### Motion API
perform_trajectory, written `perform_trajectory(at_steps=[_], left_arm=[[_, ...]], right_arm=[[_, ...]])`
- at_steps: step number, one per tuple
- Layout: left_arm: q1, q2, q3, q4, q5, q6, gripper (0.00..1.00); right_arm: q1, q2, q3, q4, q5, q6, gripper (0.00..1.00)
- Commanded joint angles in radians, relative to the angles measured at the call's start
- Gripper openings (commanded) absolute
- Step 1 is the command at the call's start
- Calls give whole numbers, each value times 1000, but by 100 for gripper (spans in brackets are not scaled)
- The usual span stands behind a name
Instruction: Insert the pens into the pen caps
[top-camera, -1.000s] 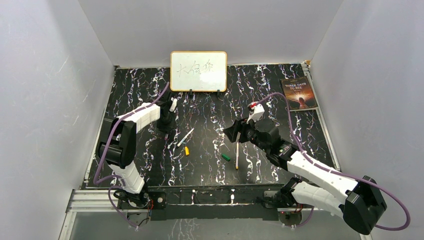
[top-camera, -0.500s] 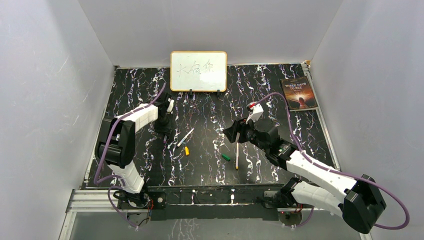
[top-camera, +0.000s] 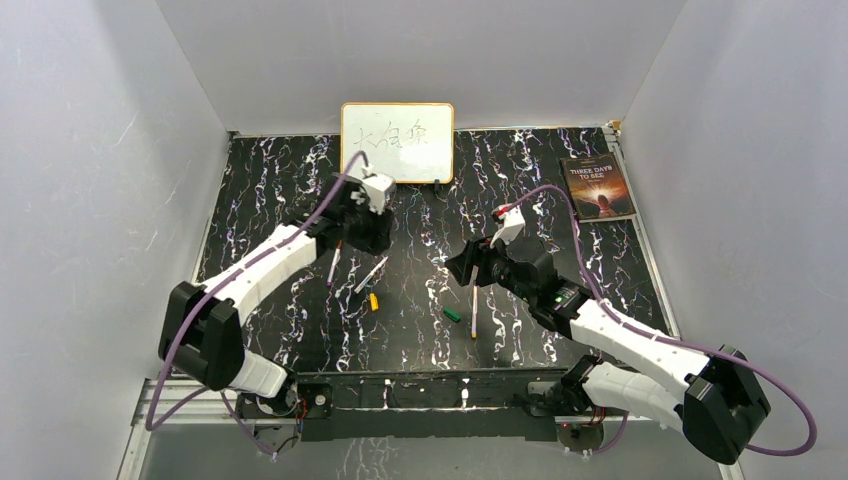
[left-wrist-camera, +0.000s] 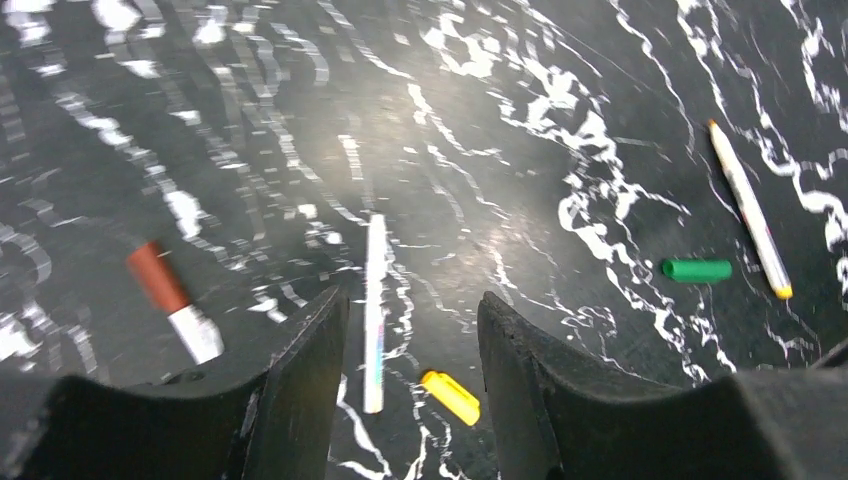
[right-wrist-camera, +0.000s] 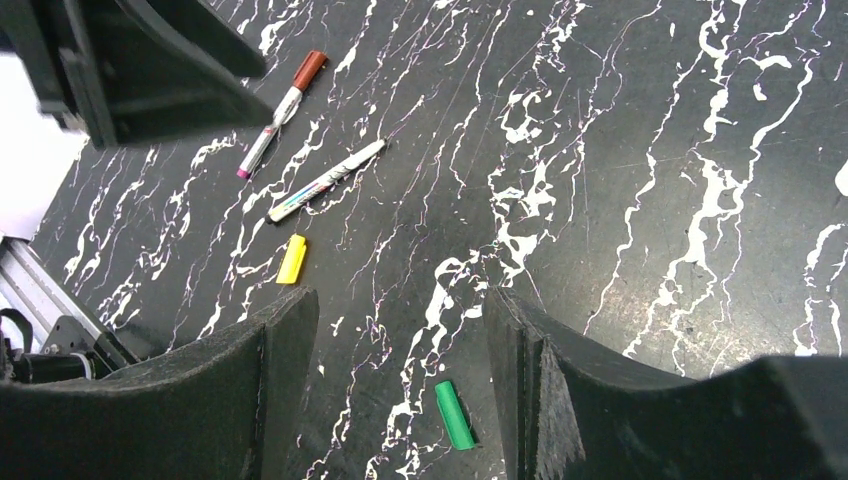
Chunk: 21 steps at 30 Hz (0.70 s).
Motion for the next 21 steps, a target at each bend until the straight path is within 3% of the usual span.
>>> perform_trajectory(at_steps=[1, 4, 9, 21], left_arm=[[-65, 45, -41, 61, 12, 79, 49], [-65, 74, -55, 79, 36, 91, 50], [-65, 160, -48, 18, -66, 102, 50], [-64, 138, -124, 12, -49, 106, 48]], right_arm=[[-7, -22, 34, 35, 15, -2, 61], [-6, -38, 20, 36, 19, 12, 60], [-6, -49, 6, 37, 19, 19, 60], [-7, -17, 27, 41, 11, -4, 61]])
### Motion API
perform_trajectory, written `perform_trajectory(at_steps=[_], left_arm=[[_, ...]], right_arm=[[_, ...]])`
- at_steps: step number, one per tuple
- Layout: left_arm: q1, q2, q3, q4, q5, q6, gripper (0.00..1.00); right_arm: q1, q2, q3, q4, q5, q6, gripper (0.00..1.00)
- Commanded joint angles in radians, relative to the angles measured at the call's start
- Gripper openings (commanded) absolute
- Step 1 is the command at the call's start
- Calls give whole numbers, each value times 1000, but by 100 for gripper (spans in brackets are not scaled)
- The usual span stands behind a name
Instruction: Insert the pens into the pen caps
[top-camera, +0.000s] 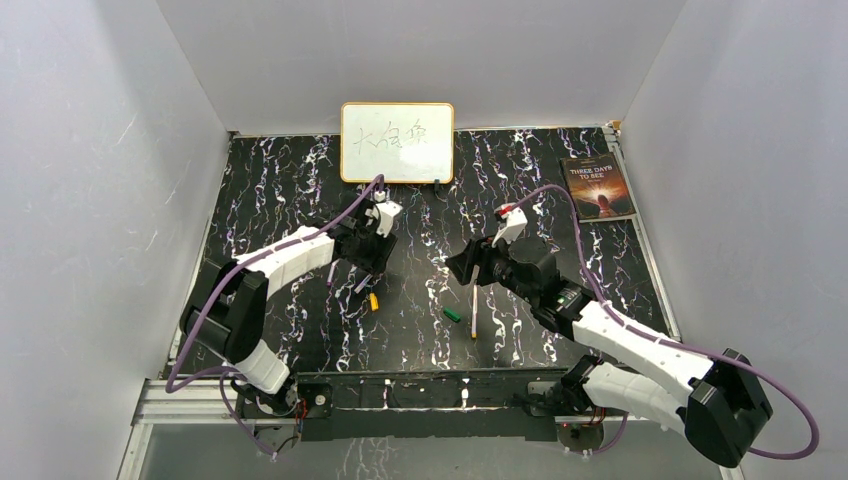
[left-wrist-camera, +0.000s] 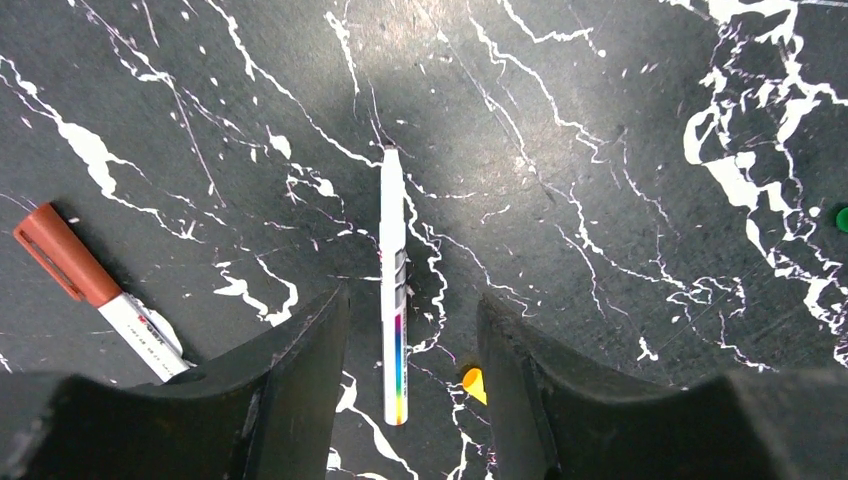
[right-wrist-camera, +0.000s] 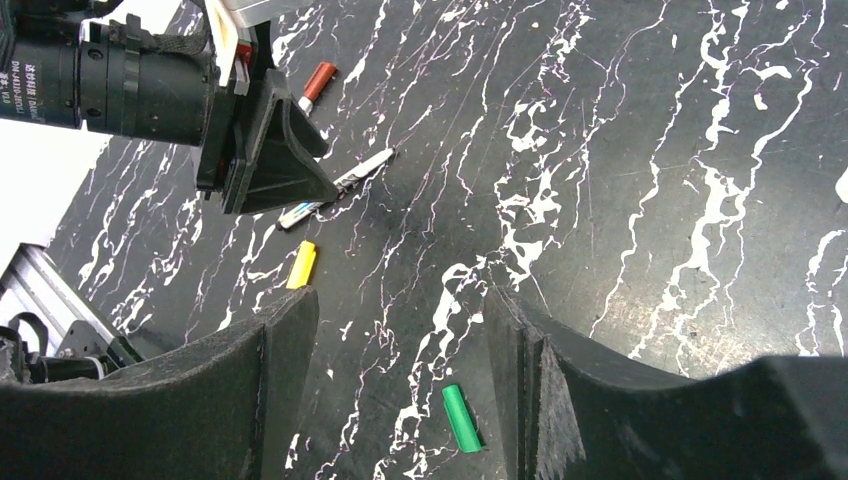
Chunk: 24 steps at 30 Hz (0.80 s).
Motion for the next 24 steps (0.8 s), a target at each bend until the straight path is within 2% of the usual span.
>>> perform_trajectory(at_steps=[1, 8, 13, 20, 22, 23, 24], left_arm=[[3, -40, -42, -26, -5, 9, 49], [3, 2, -63, -54, -21, -2, 50], [3, 28, -58, -67, -27, -7, 40], [-20, 70, -95, -84, -123, -28, 39], [-23, 73, -93, -86, -133, -31, 32], [-23, 75, -89, -86, -132, -32, 22], [-23, 75, -87, -86, -127, -30, 7]], right_arm=[[-6, 12, 29, 45, 7, -15, 60], [-6, 29, 36, 51, -9, -13, 61], [-6, 31, 38, 50, -3, -18, 61], [-8, 21, 30, 48, 6, -18, 61], [-8, 20, 25, 49, 9, -18, 61], [-8, 21, 24, 50, 6, -18, 61], [-8, 21, 24, 50, 6, -18, 61]])
